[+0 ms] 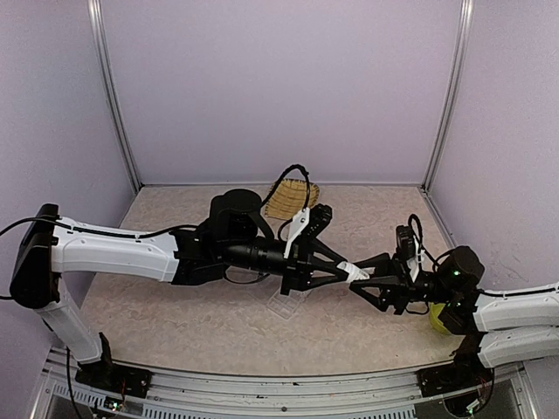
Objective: Sort the pills into containers
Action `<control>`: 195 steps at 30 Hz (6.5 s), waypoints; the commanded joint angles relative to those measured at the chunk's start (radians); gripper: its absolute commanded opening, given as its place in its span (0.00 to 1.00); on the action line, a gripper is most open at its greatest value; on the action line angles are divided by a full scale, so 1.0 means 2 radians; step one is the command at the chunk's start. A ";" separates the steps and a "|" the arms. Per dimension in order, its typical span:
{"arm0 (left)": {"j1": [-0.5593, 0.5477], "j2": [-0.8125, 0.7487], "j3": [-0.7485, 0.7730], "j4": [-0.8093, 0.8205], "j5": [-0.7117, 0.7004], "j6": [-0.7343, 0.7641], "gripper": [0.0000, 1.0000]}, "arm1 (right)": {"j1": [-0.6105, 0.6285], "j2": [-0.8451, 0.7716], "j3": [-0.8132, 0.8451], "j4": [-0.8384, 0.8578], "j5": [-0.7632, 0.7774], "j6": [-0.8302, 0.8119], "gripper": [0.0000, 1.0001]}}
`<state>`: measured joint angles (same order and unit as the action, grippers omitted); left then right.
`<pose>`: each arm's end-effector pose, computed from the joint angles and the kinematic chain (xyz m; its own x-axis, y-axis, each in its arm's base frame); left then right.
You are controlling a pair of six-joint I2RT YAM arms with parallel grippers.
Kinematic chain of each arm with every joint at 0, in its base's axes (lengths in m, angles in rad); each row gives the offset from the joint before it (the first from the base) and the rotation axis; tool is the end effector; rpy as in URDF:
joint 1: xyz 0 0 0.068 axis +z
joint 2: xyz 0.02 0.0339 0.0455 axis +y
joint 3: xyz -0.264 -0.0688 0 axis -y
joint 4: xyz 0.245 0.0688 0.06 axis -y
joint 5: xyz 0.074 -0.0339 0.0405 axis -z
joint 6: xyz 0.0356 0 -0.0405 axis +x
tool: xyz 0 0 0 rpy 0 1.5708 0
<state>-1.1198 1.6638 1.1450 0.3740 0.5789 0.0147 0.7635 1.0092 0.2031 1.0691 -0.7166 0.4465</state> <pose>0.1523 -0.3593 0.2920 -0.0483 0.1281 -0.9906 0.9902 -0.1243 -0.0644 0.1209 0.1481 0.2279 -0.2536 0.2080 -0.9447 -0.9646 0.0182 0.2629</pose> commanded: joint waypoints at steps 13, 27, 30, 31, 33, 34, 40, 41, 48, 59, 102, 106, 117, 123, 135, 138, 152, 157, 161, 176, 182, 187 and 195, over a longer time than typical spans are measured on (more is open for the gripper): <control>0.005 -0.006 -0.031 -0.023 -0.037 0.007 0.09 | -0.006 -0.089 0.021 -0.170 0.093 -0.056 1.00; -0.001 0.047 0.013 -0.145 -0.134 0.050 0.09 | -0.024 -0.072 0.109 -0.442 0.418 -0.024 1.00; -0.006 0.065 0.030 -0.166 -0.156 0.054 0.09 | -0.026 -0.054 0.118 -0.468 0.465 -0.011 0.98; -0.007 0.071 0.035 -0.175 -0.164 0.055 0.09 | -0.026 -0.048 0.122 -0.476 0.478 -0.007 0.98; -0.011 0.081 0.046 -0.186 -0.180 0.058 0.09 | -0.027 -0.037 0.127 -0.491 0.501 0.000 0.96; -0.013 0.087 0.050 -0.192 -0.186 0.059 0.09 | -0.027 -0.030 0.129 -0.498 0.510 0.002 0.95; -0.020 0.109 0.068 -0.218 -0.216 0.064 0.09 | -0.041 0.009 0.142 -0.536 0.539 0.028 0.86; -0.022 0.113 0.073 -0.223 -0.220 0.065 0.08 | -0.048 0.016 0.143 -0.538 0.531 0.028 0.84; -0.032 0.147 0.113 -0.278 -0.240 0.077 0.09 | -0.104 0.071 0.154 -0.532 0.441 0.027 0.77; -0.039 0.188 0.153 -0.324 -0.255 0.073 0.10 | -0.141 0.167 0.194 -0.532 0.372 0.010 0.68; -0.046 0.210 0.178 -0.332 -0.264 0.074 0.63 | -0.166 0.324 0.287 -0.542 0.398 -0.034 0.25; -0.045 0.200 0.173 -0.323 -0.268 0.072 0.67 | -0.166 0.329 0.288 -0.541 0.395 -0.035 0.19; -0.041 0.166 0.142 -0.290 -0.270 0.059 0.70 | -0.166 0.331 0.282 -0.533 0.384 -0.035 0.03; -0.034 0.127 0.103 -0.241 -0.265 0.046 0.89 | -0.166 0.303 0.266 -0.515 0.351 -0.033 0.00; -0.027 -0.029 -0.085 -0.012 -0.219 0.071 0.99 | -0.162 0.098 0.159 -0.355 0.061 0.053 0.00; -0.030 -0.062 -0.140 0.065 -0.212 0.095 0.99 | -0.149 0.048 0.140 -0.307 0.014 0.092 0.00; -0.065 -0.090 -0.175 0.199 -0.284 0.165 0.99 | -0.030 0.047 0.119 -0.111 -0.068 0.197 0.00; -0.072 -0.089 -0.172 0.201 -0.281 0.175 0.98 | -0.002 0.075 0.125 -0.070 -0.066 0.213 0.00; -0.081 -0.084 -0.166 0.196 -0.293 0.185 0.95 | 0.009 0.092 0.121 -0.035 -0.059 0.238 0.00; -0.114 -0.076 -0.168 0.223 -0.390 0.231 0.64 | 0.031 0.118 0.129 -0.011 -0.035 0.257 0.00; -0.114 -0.079 -0.169 0.218 -0.385 0.232 0.52 | 0.032 0.120 0.133 -0.012 -0.035 0.258 0.00; -0.114 -0.077 -0.166 0.209 -0.373 0.230 0.49 | 0.031 0.120 0.137 -0.015 -0.035 0.258 0.00; -0.114 -0.071 -0.156 0.196 -0.371 0.229 0.48 | 0.033 0.122 0.140 -0.013 -0.036 0.261 0.00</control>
<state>-1.3415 1.5124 0.8085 0.7708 -0.1719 0.4717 0.8177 1.2457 0.4599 1.0161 -0.7914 0.9634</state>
